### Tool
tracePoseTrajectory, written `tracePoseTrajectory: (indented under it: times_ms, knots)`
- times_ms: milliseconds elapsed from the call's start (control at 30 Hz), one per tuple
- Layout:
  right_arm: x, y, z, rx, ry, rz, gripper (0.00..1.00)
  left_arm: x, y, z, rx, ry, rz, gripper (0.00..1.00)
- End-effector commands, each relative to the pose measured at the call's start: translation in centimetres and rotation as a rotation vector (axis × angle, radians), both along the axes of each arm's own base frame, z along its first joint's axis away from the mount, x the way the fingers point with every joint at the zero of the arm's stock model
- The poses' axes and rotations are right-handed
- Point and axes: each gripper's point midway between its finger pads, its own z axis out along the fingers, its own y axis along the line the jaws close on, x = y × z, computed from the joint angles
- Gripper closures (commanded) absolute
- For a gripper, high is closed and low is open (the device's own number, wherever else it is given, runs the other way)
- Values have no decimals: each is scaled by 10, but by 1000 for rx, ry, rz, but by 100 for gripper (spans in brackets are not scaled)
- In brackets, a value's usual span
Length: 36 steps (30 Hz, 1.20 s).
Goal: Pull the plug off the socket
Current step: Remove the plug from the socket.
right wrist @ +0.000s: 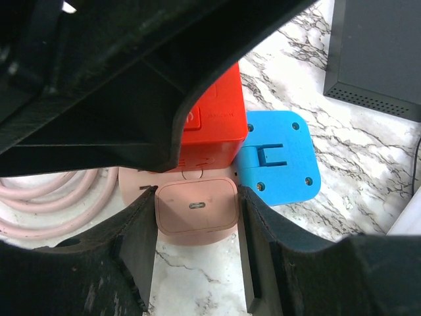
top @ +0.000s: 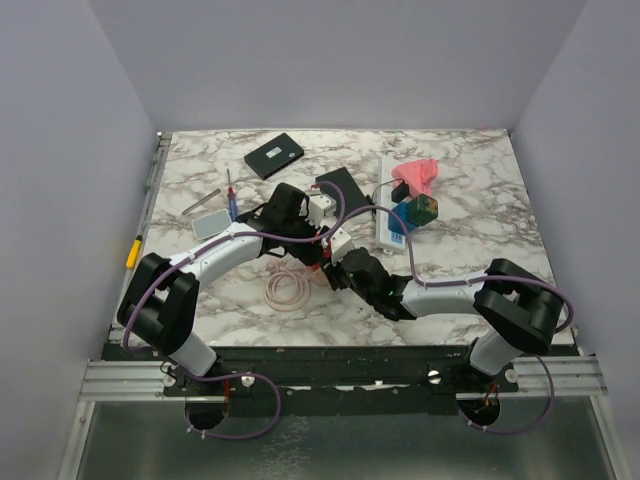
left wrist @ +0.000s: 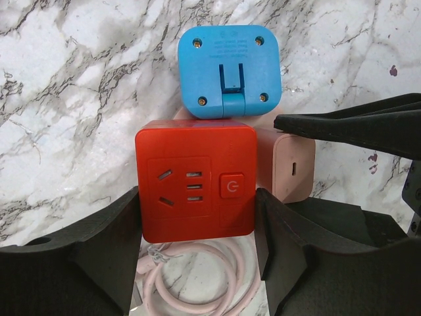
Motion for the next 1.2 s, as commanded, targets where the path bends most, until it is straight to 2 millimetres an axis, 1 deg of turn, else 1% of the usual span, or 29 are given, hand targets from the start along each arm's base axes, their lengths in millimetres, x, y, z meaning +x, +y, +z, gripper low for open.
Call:
tracePoseTrajectory:
  times_ms: [0,133,300,500,800,900,1167]
  knots:
    - [-7,9,0,-27,-28,2,99,15,45,-31,197,-6,135,83]
    - [-5,2,6,-38,-73,-18,99,15,44,-31,195,-5,134,83]
    - [-4,-1,9,-18,-74,-45,99,14,43,-34,193,4,128,83]
    - [-5,-1,17,69,-42,-56,99,14,45,-34,203,0,133,83]
    - [9,-16,17,175,70,-58,99,14,45,-33,199,-2,131,83]
    - [12,-19,16,180,88,-56,99,14,45,-32,198,-4,131,83]
    - [10,-12,13,185,117,-25,99,14,45,-32,199,-7,132,83]
